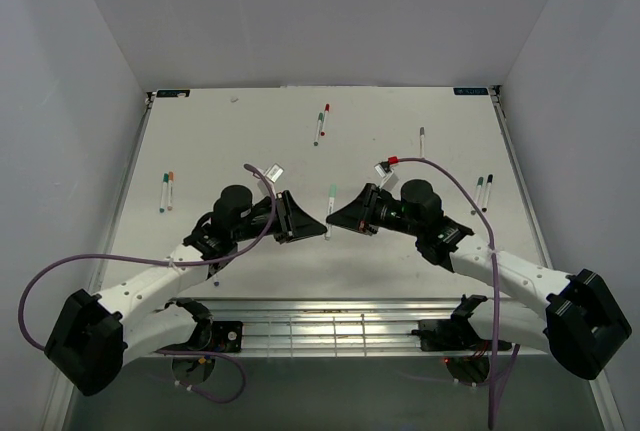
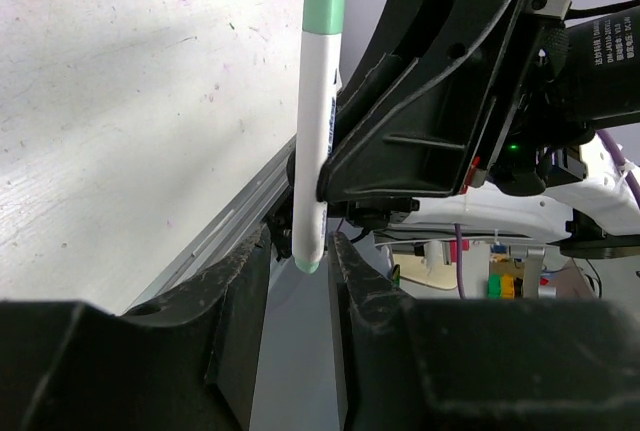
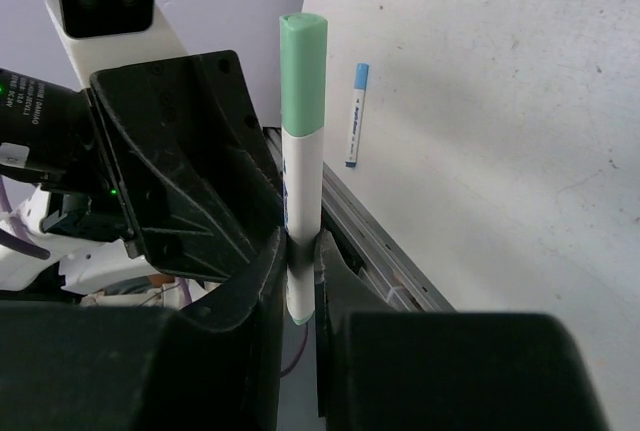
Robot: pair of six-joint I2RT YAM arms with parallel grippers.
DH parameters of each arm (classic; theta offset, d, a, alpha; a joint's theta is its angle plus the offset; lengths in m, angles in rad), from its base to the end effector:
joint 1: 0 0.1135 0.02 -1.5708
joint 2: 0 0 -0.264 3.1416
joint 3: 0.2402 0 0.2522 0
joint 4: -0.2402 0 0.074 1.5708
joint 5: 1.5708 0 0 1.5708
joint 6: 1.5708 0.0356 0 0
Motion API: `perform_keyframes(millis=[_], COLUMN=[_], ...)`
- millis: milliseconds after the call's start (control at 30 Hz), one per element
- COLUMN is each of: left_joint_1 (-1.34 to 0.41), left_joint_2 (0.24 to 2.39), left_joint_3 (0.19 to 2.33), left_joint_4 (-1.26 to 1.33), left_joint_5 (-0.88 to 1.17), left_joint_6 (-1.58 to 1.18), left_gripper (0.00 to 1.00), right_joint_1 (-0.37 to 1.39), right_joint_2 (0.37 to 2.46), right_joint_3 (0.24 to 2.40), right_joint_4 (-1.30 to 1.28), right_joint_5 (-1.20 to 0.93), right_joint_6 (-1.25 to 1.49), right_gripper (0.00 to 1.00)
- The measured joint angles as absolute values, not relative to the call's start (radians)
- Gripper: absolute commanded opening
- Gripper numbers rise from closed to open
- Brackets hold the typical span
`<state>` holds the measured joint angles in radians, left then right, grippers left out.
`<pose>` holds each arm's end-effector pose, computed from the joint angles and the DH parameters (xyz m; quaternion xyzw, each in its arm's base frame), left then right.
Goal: Open the pen caps
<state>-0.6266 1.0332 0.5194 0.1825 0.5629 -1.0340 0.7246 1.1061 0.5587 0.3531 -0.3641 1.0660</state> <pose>0.1720 -0.1480 0.2383 -0.0002 0.7985 -0.5644 0.2096 0.1768 0.1734 0.2525 0.0157 0.7681 0.5749 0.2815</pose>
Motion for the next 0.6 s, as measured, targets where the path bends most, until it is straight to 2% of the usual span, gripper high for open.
perform_keyframes(millis=[167,333,467,500,567,600], left_joint_1=[-0.644,-0.654,-0.659,-0.66,-0.661,-0.661], left_joint_2=[1.042,1.047,1.052,1.052,1.052,1.051], left_joint_3=[0.517,0.516,0.51,0.506,0.501,0.501], left_joint_4=[0.208,0.221,0.231,0.236,0.248,0.251], left_joint_5=[0.552,0.543,0.538,0.538,0.539,0.539], left_joint_6=[-1.037,-1.038,-1.041,-1.043,-1.047,-1.048], left_gripper=[0.45,0.46,0.38,0.33,0.29,0.22], right_joint_1=[0.743,0.762,0.773,0.775,0.779,0.781], right_joint_2=[1.107,1.119,1.128,1.129,1.133,1.134], right_joint_3=[0.559,0.559,0.559,0.559,0.558,0.557], right_joint_4=[0.383,0.405,0.42,0.421,0.42,0.42], right_joint_5=[-0.356,-0.344,-0.337,-0.334,-0.326,-0.321], right_joint_6=[1.098,1.12,1.128,1.129,1.13,1.131], right_gripper=[0.08,0.08,0.08,0.08,0.08,0.08])
